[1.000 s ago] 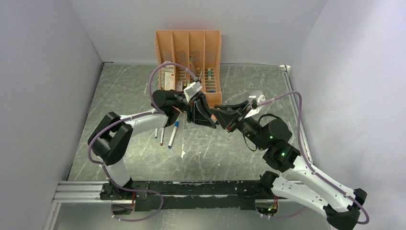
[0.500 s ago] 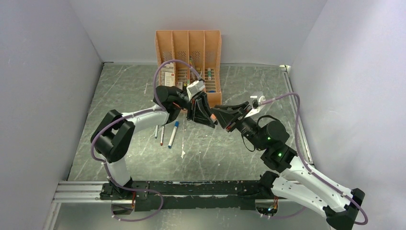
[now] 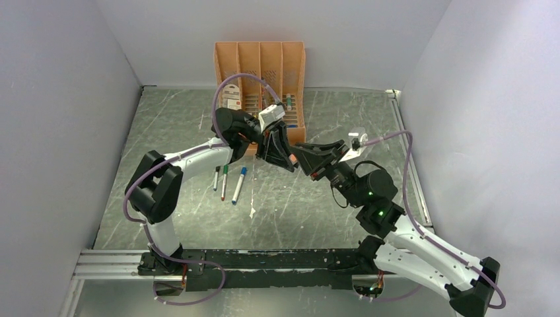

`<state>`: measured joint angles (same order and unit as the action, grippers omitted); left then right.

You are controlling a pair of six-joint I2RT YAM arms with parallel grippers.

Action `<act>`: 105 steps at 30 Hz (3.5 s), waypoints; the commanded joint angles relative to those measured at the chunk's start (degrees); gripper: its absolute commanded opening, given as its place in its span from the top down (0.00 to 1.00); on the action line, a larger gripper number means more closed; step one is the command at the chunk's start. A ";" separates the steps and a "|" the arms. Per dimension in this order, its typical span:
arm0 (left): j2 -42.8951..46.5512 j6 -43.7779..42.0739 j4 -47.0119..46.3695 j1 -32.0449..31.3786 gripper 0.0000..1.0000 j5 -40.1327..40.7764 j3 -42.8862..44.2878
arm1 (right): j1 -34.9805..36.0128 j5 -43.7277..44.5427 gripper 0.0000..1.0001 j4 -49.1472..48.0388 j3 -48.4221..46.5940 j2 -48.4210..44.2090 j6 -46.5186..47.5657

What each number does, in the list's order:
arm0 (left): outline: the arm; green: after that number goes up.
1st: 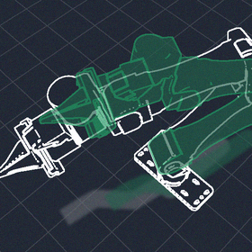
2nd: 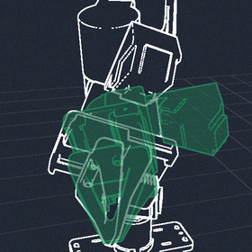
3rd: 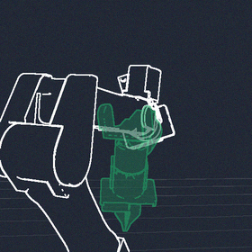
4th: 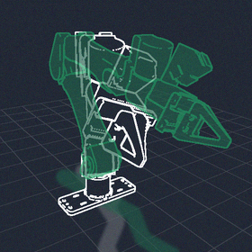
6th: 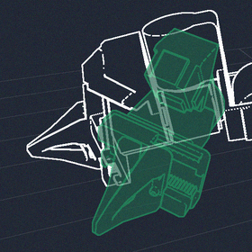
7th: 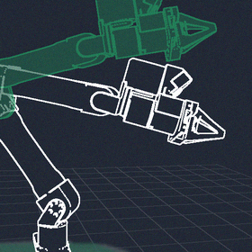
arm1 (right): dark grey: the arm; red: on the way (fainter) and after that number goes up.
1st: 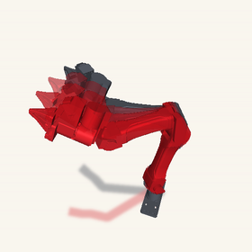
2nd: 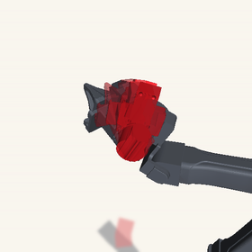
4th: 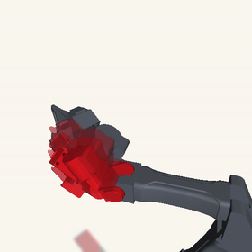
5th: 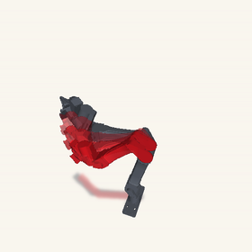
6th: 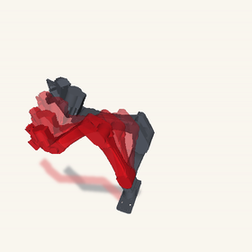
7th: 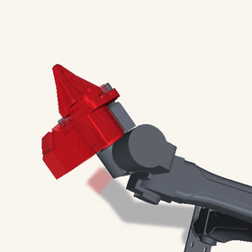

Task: Insert the pens into the pen caps

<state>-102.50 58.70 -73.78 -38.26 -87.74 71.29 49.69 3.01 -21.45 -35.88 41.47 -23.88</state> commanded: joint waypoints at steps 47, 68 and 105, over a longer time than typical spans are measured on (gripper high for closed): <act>19.20 -31.22 72.89 -1.70 0.92 99.37 -33.06 | 3.60 22.31 0.41 26.64 10.52 -14.71 -9.51; 16.96 -29.47 74.35 -1.68 0.40 102.50 -33.25 | 3.62 21.87 0.42 28.12 10.44 -15.94 -10.64; 9.66 -29.42 74.73 -8.59 0.93 103.58 -25.78 | 3.60 22.89 0.79 31.74 13.34 -14.49 -16.38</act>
<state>-90.91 29.41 -0.43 -46.72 11.90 43.03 53.01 24.18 8.60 -22.90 28.01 -39.33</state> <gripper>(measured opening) 0.073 0.211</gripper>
